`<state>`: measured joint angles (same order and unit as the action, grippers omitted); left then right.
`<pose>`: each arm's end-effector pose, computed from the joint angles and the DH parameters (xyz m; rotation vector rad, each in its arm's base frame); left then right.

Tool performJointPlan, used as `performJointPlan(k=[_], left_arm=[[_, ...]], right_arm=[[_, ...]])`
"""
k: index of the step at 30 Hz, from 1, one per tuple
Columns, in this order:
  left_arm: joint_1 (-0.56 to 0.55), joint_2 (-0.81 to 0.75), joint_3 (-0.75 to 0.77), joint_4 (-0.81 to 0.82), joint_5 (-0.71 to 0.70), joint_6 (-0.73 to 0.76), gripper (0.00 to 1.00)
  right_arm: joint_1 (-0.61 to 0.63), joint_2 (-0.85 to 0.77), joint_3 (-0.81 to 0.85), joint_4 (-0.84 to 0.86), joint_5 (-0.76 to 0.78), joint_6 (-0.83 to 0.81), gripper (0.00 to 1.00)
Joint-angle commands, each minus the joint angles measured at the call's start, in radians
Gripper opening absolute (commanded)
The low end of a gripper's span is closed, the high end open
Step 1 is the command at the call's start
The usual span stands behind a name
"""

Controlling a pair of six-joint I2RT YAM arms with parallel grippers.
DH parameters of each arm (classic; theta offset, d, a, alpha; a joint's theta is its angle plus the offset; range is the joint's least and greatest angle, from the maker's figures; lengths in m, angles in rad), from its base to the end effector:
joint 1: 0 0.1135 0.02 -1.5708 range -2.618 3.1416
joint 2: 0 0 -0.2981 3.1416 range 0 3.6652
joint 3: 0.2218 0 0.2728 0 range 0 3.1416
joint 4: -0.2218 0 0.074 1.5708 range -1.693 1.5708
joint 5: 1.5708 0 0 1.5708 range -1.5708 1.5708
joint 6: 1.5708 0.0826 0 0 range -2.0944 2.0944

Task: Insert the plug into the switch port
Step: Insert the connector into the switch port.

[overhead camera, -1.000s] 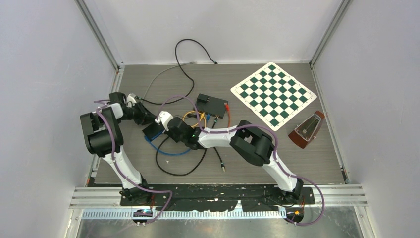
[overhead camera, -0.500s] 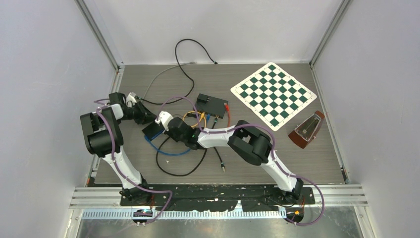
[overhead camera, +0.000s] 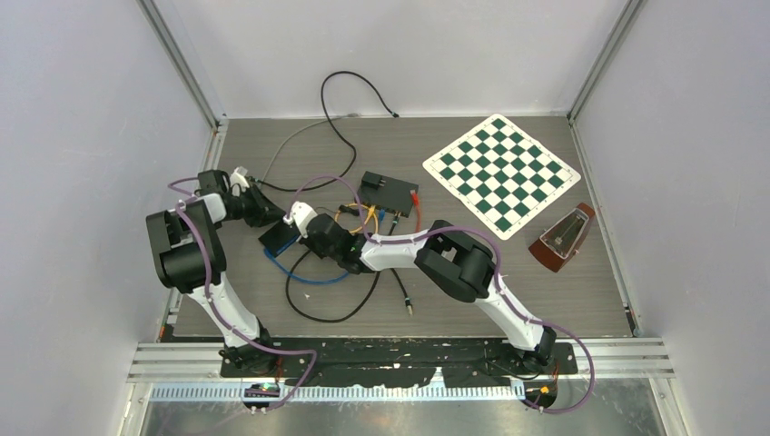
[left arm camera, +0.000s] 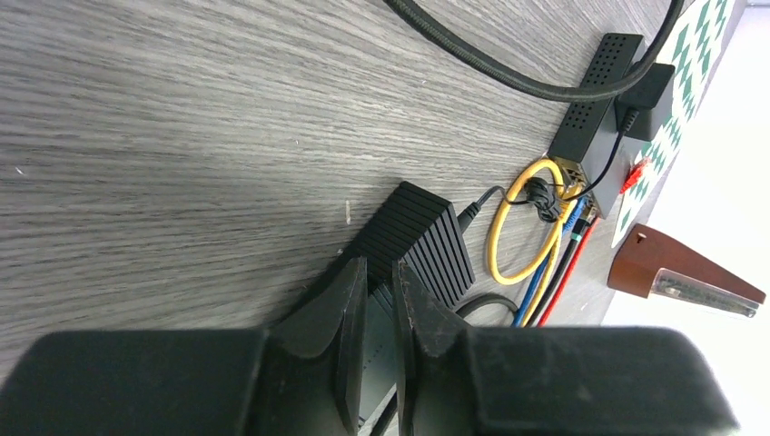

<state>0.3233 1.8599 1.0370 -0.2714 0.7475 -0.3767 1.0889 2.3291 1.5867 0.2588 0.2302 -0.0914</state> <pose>0.3892 0.0712 0.1254 -0.6374 2.4448 -1.0024 0.2940 0.5215 0.1224 -1.0256 1.7897 0.3859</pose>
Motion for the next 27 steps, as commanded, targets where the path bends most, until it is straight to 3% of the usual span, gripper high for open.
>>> performJointPlan(k=[1, 20, 27], left_arm=[[-0.052, -0.014, -0.057, -0.235, 0.136, 0.007, 0.17], [-0.078, -0.087, -0.116, -0.272, 0.102, 0.042, 0.15], [-0.139, -0.078, -0.103, -0.298, 0.068, 0.065, 0.15]], right_arm=[[-0.011, -0.008, 0.052, 0.364, -0.044, 0.028, 0.05], [-0.001, -0.112, -0.184, 0.542, -0.084, -0.052, 0.05], [0.0, -0.162, -0.255, 0.56, -0.148, -0.087, 0.05]])
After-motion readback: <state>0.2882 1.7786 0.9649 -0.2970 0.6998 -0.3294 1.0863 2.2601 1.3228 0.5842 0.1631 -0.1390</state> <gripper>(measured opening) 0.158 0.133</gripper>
